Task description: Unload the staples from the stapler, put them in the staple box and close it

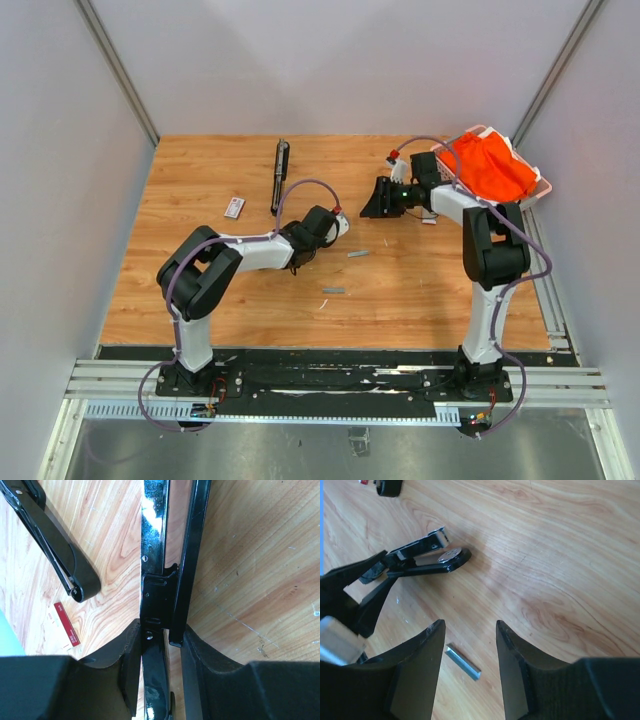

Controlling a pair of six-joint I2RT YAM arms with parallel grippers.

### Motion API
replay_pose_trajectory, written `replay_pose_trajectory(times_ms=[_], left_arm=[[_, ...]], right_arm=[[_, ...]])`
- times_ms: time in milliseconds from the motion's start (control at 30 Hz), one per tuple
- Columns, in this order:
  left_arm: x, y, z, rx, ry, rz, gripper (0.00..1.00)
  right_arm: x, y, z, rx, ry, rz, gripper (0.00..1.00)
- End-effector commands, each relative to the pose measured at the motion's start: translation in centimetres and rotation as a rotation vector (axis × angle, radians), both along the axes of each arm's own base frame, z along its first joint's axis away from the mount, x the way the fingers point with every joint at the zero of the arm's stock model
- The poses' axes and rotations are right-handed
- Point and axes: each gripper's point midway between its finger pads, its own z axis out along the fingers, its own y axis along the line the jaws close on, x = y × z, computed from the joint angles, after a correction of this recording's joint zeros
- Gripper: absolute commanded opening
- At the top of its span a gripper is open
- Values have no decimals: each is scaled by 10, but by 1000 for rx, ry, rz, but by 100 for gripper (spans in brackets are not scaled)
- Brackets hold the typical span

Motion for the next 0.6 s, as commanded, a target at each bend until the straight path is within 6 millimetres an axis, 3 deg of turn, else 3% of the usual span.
replay_pose_trajectory(times_ms=[0,333,567], left_arm=[[6,-8,19,-37,-83,18,12],[3,-12,19,-25,-101,14,12],[1,-16,18,-8,-112,2,12]], right_arm=[[2,24,-9,39,159,-60,47],[12,58,-31,80,273,-75,48],[10,69,-44,83,308,-71,48]])
